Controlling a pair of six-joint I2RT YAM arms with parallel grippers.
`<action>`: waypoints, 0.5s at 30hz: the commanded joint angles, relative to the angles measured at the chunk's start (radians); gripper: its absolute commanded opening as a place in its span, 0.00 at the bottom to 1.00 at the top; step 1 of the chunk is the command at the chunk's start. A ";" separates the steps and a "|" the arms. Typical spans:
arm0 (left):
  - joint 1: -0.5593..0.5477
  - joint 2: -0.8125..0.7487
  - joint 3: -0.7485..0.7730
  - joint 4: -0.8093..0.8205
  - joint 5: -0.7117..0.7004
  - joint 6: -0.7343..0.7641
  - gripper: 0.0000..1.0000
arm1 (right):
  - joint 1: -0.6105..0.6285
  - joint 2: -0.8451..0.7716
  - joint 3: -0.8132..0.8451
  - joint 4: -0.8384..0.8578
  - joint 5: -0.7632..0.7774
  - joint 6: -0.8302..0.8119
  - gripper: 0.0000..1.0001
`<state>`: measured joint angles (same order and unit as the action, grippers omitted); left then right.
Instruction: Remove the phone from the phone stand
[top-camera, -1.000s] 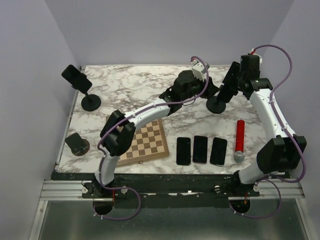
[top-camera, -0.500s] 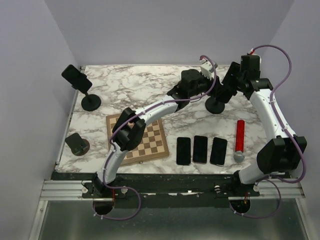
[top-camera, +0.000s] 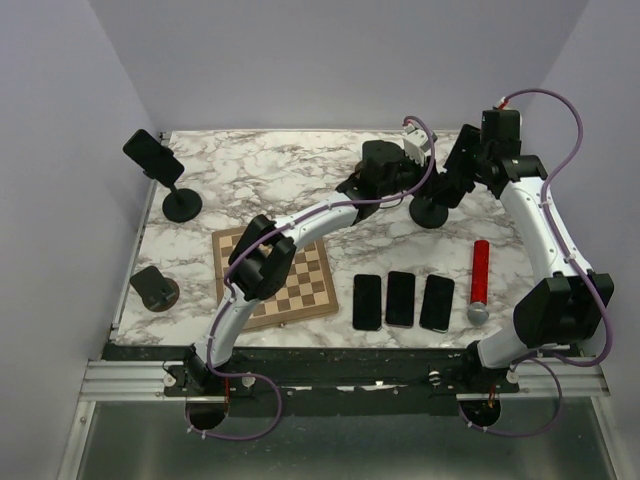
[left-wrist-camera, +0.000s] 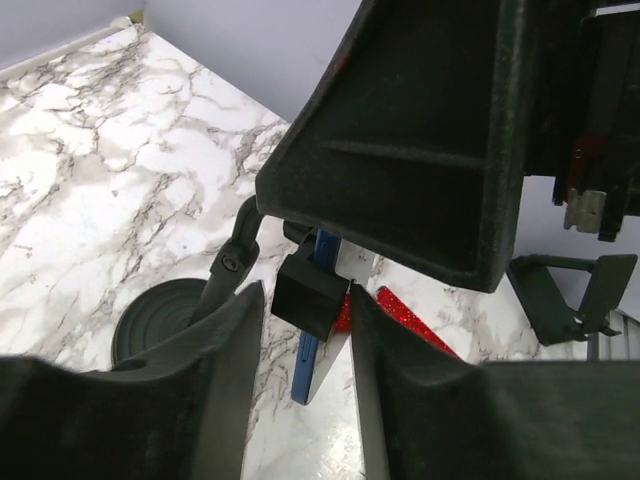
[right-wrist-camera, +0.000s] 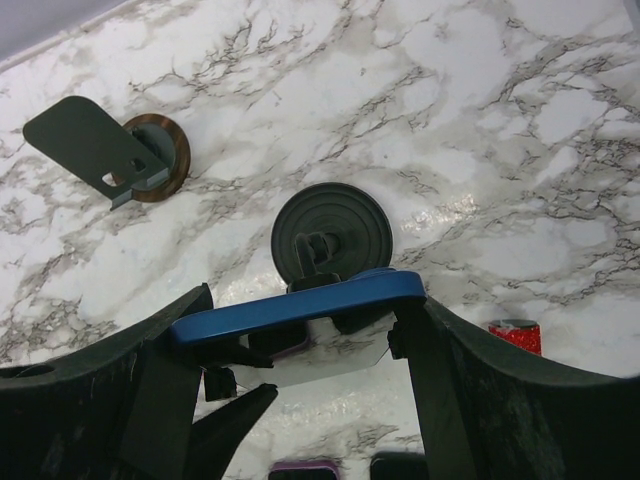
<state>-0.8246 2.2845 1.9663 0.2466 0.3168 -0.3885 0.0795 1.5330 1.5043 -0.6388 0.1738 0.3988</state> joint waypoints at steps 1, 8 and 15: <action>0.012 0.004 0.000 0.046 0.053 -0.024 0.39 | 0.009 0.015 0.027 -0.048 -0.043 0.003 0.01; 0.060 -0.006 -0.041 0.175 0.139 -0.146 0.12 | 0.011 -0.013 -0.048 0.028 0.065 -0.071 0.01; 0.083 -0.011 -0.048 0.237 0.220 -0.206 0.00 | 0.011 -0.023 -0.112 0.116 0.276 -0.147 0.01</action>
<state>-0.7712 2.2864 1.9213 0.3393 0.4328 -0.4973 0.1123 1.5234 1.4544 -0.5476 0.2371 0.3264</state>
